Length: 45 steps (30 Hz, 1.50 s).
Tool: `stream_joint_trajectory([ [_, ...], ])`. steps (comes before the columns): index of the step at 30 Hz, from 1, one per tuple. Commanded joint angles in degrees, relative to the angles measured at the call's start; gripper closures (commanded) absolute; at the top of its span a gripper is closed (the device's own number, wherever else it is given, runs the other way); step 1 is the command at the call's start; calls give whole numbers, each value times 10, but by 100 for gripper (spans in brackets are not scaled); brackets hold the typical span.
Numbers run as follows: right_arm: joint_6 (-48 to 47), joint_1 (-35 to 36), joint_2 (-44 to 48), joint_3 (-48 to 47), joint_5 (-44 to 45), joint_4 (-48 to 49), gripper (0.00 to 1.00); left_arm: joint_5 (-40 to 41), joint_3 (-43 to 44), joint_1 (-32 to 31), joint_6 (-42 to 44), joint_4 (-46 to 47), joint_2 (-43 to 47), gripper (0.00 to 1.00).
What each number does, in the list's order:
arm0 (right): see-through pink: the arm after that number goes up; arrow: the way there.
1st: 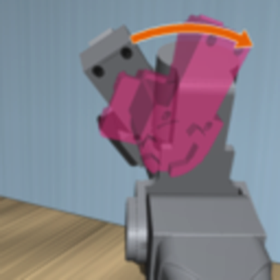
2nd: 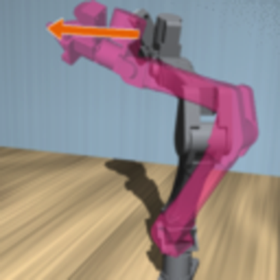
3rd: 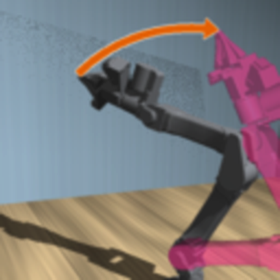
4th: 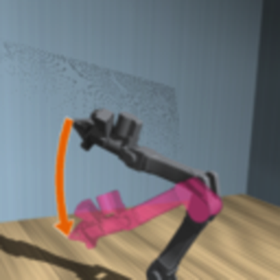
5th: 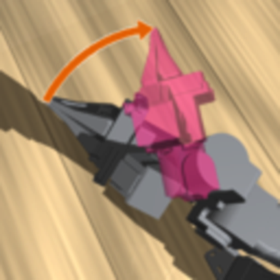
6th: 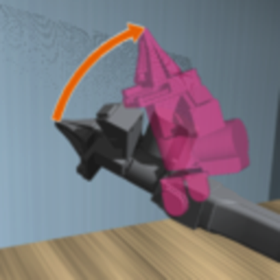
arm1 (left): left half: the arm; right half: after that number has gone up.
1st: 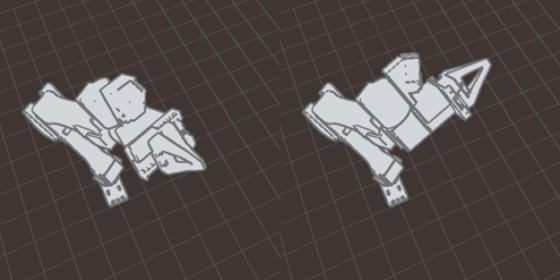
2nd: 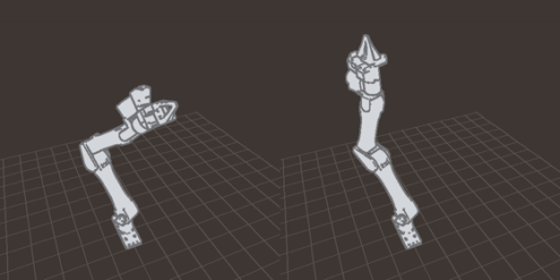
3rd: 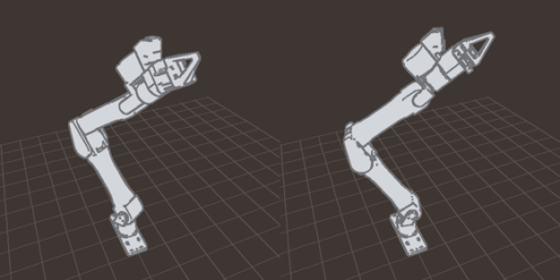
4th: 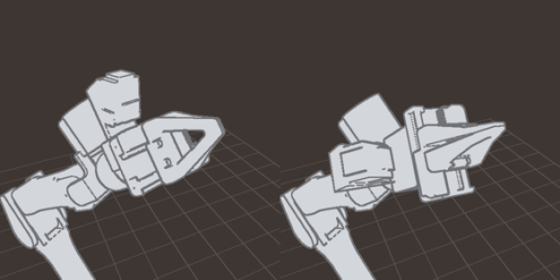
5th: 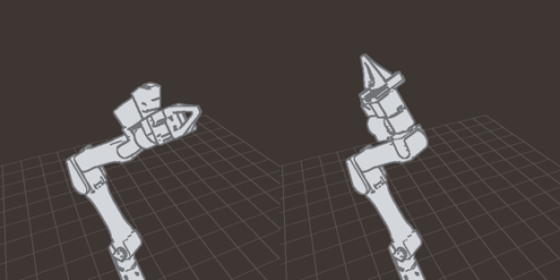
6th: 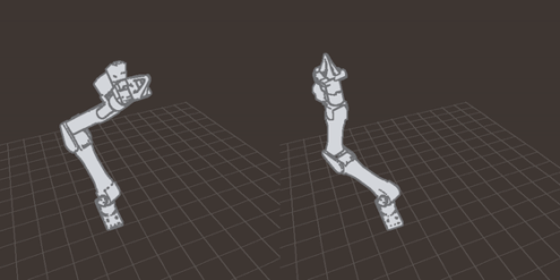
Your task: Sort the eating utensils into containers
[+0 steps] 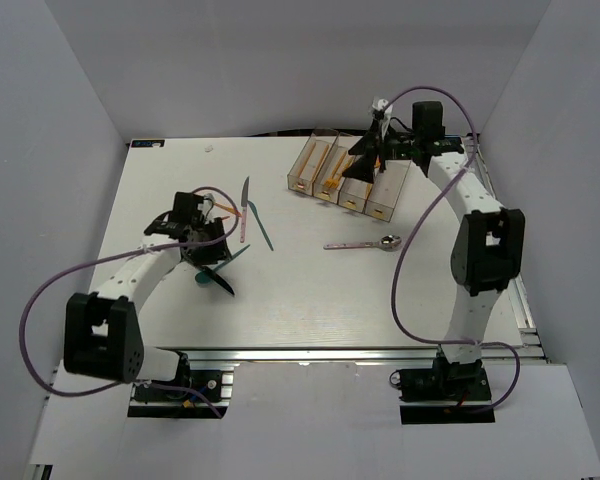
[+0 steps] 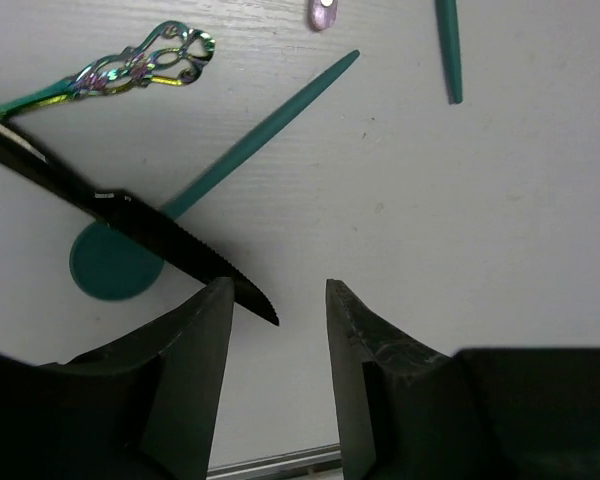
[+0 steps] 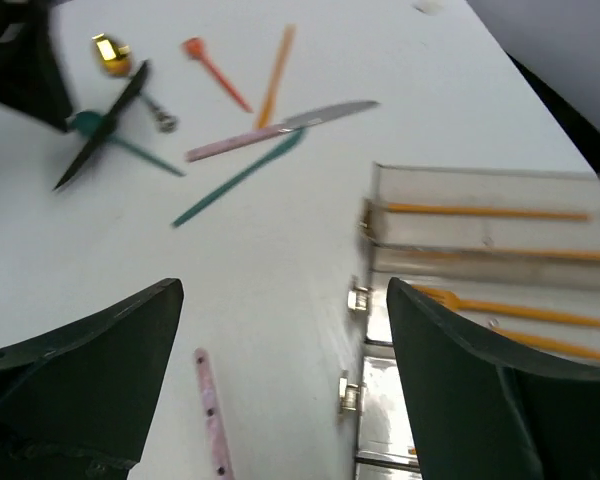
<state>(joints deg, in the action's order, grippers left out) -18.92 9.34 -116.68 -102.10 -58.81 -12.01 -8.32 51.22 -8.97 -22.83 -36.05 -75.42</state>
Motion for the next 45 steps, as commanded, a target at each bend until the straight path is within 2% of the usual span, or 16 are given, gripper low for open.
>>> stream_joint_trajectory([
  [1,-235,22,89,51,-134,-151,11,22,38,-35,121,15,-56,47],
  [2,-297,25,101,63,-127,-176,11,23,51,-39,167,19,-70,47],
  [5,-345,31,134,106,-117,-219,11,30,77,-48,225,26,-123,46],
  [12,-388,31,175,154,-104,-253,11,61,119,-50,295,45,-197,47],
  [25,-381,30,180,158,-96,-257,10,15,89,-50,354,68,-240,55],
  [29,-375,31,182,156,-92,-254,11,9,84,-49,362,79,-249,63],
  [33,-371,30,184,155,-89,-253,11,13,83,-49,364,88,-264,75],
  [36,-367,30,190,157,-81,-248,11,28,80,-49,354,108,-260,81],
  [45,-356,25,208,162,-68,-237,10,-6,81,-49,320,171,-164,99],
])
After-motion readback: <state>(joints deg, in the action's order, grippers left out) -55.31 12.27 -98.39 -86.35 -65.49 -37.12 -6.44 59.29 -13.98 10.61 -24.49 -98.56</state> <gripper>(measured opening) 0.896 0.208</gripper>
